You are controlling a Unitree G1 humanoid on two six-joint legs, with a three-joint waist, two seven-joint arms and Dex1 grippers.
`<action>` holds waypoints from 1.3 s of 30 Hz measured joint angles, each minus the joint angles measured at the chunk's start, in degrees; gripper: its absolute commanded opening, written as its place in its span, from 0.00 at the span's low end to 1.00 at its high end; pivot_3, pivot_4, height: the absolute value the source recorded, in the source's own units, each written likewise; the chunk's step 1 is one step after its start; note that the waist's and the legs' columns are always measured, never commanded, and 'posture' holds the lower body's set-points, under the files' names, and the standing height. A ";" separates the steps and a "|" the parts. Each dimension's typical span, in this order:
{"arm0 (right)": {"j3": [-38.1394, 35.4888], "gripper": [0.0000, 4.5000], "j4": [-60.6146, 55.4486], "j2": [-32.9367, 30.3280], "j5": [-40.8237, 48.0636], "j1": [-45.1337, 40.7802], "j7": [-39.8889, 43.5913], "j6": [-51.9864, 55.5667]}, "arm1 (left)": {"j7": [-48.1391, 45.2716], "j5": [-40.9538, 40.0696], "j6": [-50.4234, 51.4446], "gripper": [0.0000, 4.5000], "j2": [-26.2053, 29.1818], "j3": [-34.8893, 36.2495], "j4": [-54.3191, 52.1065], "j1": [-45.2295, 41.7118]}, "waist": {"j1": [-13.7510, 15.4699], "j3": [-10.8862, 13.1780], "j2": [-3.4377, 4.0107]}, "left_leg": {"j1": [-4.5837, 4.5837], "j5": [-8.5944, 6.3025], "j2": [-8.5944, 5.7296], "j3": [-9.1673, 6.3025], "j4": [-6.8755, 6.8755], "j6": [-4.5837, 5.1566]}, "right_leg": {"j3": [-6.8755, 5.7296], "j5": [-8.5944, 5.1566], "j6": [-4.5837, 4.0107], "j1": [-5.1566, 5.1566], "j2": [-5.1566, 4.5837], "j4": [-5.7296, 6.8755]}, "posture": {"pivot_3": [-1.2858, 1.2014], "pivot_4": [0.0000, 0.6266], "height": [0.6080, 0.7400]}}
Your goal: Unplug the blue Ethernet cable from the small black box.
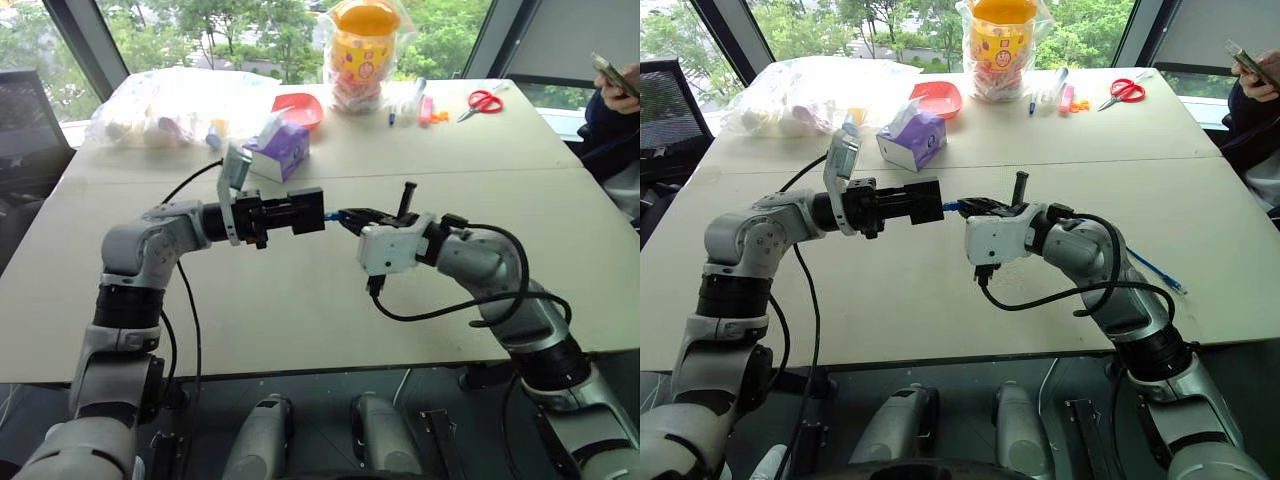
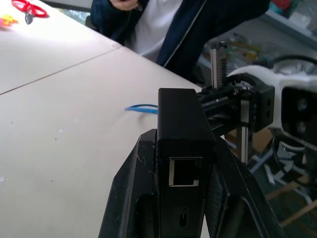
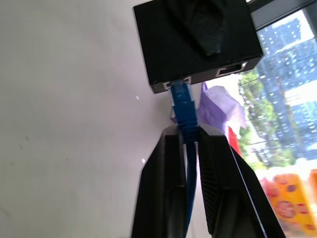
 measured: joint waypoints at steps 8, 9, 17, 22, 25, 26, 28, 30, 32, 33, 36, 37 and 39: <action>-6.04 0.99 -1.52 -0.17 25.37 -8.77 11.62 36.94 | -8.29 2.81 -5.43 0.12 3.94 -2.29 1.86 -0.06 | 0.20 0.00 0.00 | -0.05 -0.01 0.01 -0.09 -0.03 0.01 | -0.04 -0.01 -0.05 -0.01 -0.06 -0.11 | 0.52 0.24 1.00; -6.11 0.99 -0.77 -0.14 27.11 -9.64 11.96 39.81 | -8.74 2.96 -5.71 0.12 3.95 -2.50 1.94 -0.11 | 0.21 0.00 0.00 | -0.06 -0.01 0.01 -0.10 -0.04 0.01 | -0.05 -0.01 -0.05 -0.01 -0.08 -0.12 | 0.52 0.24 1.00; -5.61 0.94 7.03 1.27 36.20 -16.89 11.81 55.45 | -10.77 3.09 -5.96 0.12 3.85 -3.15 2.27 -1.29 | 0.16 0.00 0.00 | -0.45 -0.02 -0.01 -0.12 -0.06 0.01 | -0.08 0.01 -0.02 -0.30 -0.10 -0.27 | 0.52 0.24 1.00; -4.59 0.60 9.49 2.45 37.98 -18.52 10.76 56.21 | -10.95 3.10 -5.96 0.12 3.86 -3.15 2.28 -1.29 | 0.12 0.00 0.00 | -0.52 -0.02 -0.02 -0.11 -0.05 0.02 | -0.11 0.05 0.04 -0.34 -0.09 -0.29 | 0.52 0.24 1.00; -3.86 0.60 10.34 3.05 38.47 -20.28 10.05 57.28 | -11.04 3.18 -6.12 0.12 3.84 -3.18 2.27 -1.29 | 0.10 0.00 0.00 | -0.52 -0.02 -0.02 -0.11 -0.04 0.02 | -0.12 0.05 0.04 -0.35 -0.07 -0.28 | 0.52 0.24 1.00; -3.73 0.60 10.63 3.25 38.74 -20.66 9.88 57.55 | -11.05 3.22 -6.23 0.12 3.84 -3.19 2.27 -1.29 | 0.08 0.00 0.00 | -0.52 -0.02 -0.02 -0.12 -0.04 0.02 | -0.12 0.05 0.04 -0.34 -0.07 -0.28 | 0.52 0.24 1.00; -3.37 0.60 11.18 3.78 39.53 -21.19 9.62 58.27 | -11.07 3.35 -6.59 0.12 3.79 -3.21 2.25 -1.28 | 0.07 0.00 0.00 | -0.52 -0.02 -0.02 -0.11 -0.04 0.02 | -0.12 0.06 0.06 -0.34 -0.07 -0.28 | 0.52 0.24 1.00; -3.13 0.54 11.37 3.85 40.22 -21.20 9.60 58.45 | -11.07 3.43 -6.65 0.12 3.79 -3.21 2.25 -1.28 | 0.15 0.00 0.00 | -0.53 -0.02 -0.03 -0.12 -0.04 0.02 | -0.13 0.11 0.15 -0.34 -0.07 -0.29 | 0.52 0.24 1.00; -2.98 0.38 11.57 3.75 40.36 -21.20 9.53 58.43 | -11.17 3.67 -6.75 0.12 3.78 -3.23 2.22 -1.25 | 0.13 0.00 0.00 | -0.54 -0.02 -0.03 -0.11 -0.04 0.02 | -0.13 0.12 0.16 -0.34 -0.07 -0.30 | 0.52 0.24 1.00; -2.95 0.30 11.68 3.57 40.36 -21.21 9.46 58.42 | -11.28 3.68 -6.80 0.12 3.78 -3.23 2.11 -1.18 | 0.12 0.00 0.00 | -0.54 -0.02 -0.03 -0.11 -0.04 0.02 | -0.13 0.12 0.16 -0.34 -0.07 -0.30 | 0.52 0.24 1.00; -2.43 0.11 11.85 2.89 40.31 -21.20 9.26 58.26 | -11.65 3.80 -7.03 0.12 3.86 -3.21 1.63 -0.75 | 0.07 0.00 0.00 | -0.54 -0.02 -0.02 -0.12 -0.05 0.02 | -0.14 0.12 0.16 -0.34 -0.06 -0.29 | 0.52 0.24 1.00; -2.21 0.11 11.85 2.85 40.33 -21.20 9.34 58.24 | -11.80 3.83 -7.04 0.12 3.92 -3.21 1.61 -0.58 | 0.05 0.00 0.00 | -0.54 -0.02 -0.02 -0.12 -0.05 0.02 | -0.14 0.12 0.16 -0.34 -0.06 -0.29 | 0.52 0.24 1.00; -1.86 0.11 11.93 2.87 40.31 -21.21 9.14 58.14 | -11.80 3.83 -7.04 0.12 3.82 -3.28 1.58 -0.48 | 0.04 0.00 0.00 | -0.54 -0.02 -0.02 -0.12 -0.04 0.02 | -0.14 0.12 0.17 -0.35 -0.05 -0.29 | 0.52 0.24 1.00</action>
